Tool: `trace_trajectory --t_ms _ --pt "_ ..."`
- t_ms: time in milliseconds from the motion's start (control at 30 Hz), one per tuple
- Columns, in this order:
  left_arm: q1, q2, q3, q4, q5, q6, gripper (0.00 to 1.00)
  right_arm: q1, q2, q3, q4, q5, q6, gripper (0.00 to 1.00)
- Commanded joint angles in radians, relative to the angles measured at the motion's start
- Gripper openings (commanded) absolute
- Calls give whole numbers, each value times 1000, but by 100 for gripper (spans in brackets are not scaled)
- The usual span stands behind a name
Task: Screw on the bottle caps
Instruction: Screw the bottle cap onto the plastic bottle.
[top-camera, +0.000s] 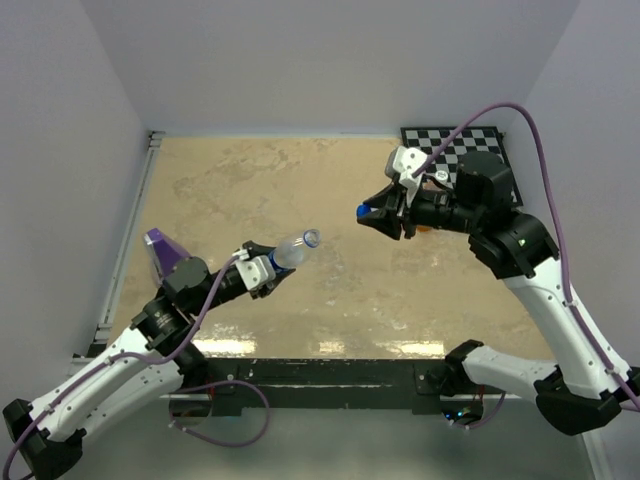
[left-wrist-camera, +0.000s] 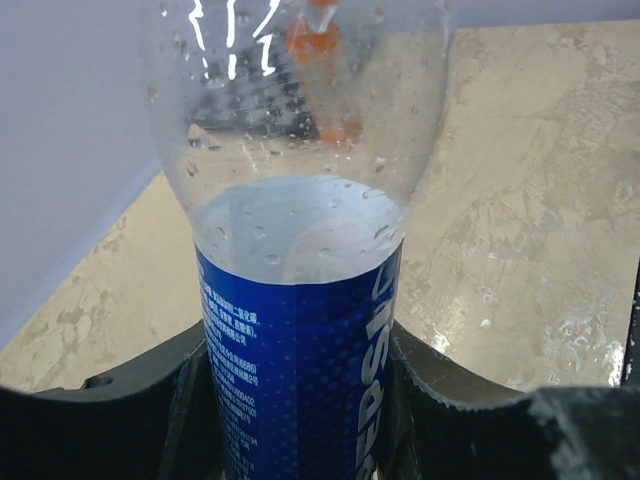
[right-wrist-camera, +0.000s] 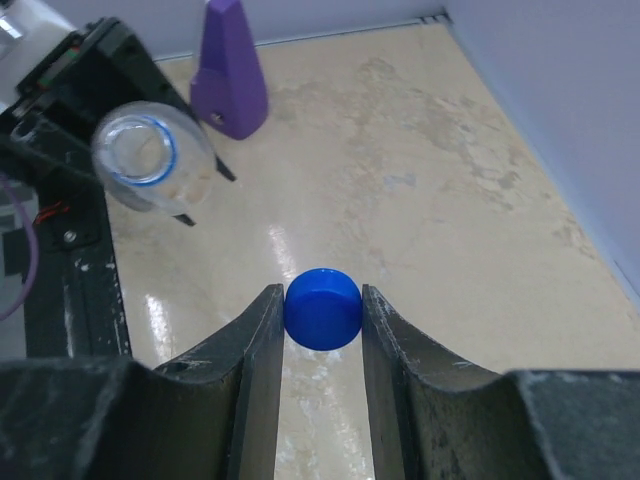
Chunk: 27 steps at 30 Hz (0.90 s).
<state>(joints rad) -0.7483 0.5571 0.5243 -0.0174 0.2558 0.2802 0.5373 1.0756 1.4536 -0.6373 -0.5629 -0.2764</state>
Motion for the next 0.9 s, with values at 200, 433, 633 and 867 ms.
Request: trace_trajectory --t_ms 200,433,633,867 --pt "4 124 120 -47 146 73 49 142 64 91 -88 -134 -193 3" --pt "4 92 98 -46 149 89 49 182 86 109 -133 -155 -239 3" --pt "4 98 100 -62 146 96 49 197 90 131 -151 -169 -250 3" --pt "4 107 103 -75 138 102 49 208 95 148 -159 -175 -257 3"
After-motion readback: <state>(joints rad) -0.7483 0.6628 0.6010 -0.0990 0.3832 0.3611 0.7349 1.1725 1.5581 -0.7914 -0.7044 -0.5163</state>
